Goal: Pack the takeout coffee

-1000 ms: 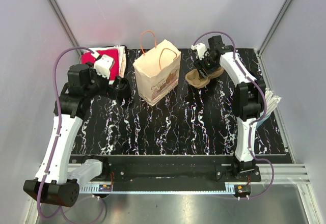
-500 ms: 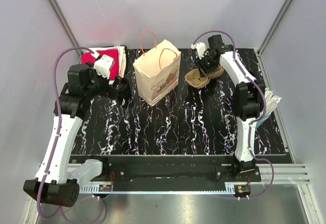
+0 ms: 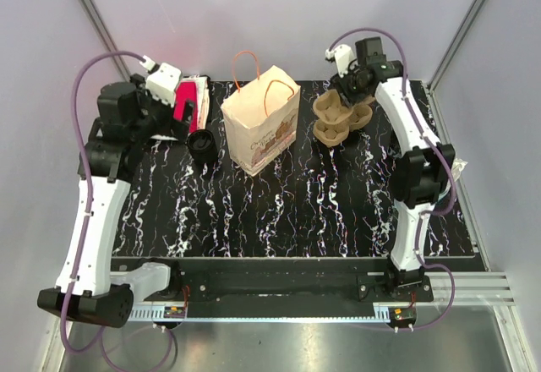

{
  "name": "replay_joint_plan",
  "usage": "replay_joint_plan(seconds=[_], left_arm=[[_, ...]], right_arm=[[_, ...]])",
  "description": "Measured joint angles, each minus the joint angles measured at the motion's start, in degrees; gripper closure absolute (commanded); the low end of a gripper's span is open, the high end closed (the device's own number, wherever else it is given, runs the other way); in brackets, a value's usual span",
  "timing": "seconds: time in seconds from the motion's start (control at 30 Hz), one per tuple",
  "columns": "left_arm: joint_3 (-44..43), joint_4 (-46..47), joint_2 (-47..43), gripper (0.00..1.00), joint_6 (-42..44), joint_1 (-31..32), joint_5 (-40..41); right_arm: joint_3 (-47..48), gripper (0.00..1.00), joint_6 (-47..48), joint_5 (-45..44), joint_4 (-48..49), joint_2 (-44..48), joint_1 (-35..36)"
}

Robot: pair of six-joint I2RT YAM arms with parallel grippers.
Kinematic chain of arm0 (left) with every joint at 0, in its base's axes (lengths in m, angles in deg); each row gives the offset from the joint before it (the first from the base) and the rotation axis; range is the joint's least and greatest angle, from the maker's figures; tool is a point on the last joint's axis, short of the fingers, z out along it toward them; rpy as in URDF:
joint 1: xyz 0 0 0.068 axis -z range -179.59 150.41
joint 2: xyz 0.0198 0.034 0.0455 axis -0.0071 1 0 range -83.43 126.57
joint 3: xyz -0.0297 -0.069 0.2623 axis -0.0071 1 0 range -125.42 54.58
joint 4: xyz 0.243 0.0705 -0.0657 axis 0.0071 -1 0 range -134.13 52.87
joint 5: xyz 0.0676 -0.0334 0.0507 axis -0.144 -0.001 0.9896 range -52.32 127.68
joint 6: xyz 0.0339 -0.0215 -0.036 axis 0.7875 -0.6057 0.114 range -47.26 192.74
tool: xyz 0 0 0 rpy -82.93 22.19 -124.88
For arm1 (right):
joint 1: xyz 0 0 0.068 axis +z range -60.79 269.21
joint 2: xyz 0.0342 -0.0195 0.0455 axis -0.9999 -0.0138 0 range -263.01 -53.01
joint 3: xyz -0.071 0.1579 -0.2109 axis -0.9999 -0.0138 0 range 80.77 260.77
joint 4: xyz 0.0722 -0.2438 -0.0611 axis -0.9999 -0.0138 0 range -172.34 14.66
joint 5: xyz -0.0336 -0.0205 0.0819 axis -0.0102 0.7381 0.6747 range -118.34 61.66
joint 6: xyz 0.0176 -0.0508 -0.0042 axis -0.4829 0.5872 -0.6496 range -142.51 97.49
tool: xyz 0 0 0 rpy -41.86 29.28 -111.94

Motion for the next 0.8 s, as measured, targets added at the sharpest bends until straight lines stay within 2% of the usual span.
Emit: replay_joint_plan(seconds=[0.27, 0.47, 0.8], left_arm=[[-15.9, 1.1, 11.0, 0.01, -0.2, 0.0, -1.4], [-23.9, 1.7, 21.5, 0.01, -1.6, 0.7, -2.4], [-33.2, 1.2, 35.3, 0.01, -3.7, 3.2, -4.5]], right_arm=[[14.1, 0.51, -2.3, -5.1, -0.7, 4.9, 0.1], [23.7, 0.49, -3.6, -9.0, -0.7, 5.0, 1.4], [28.0, 0.48, -2.2, -17.5, 4.8, 2.3, 12.5]])
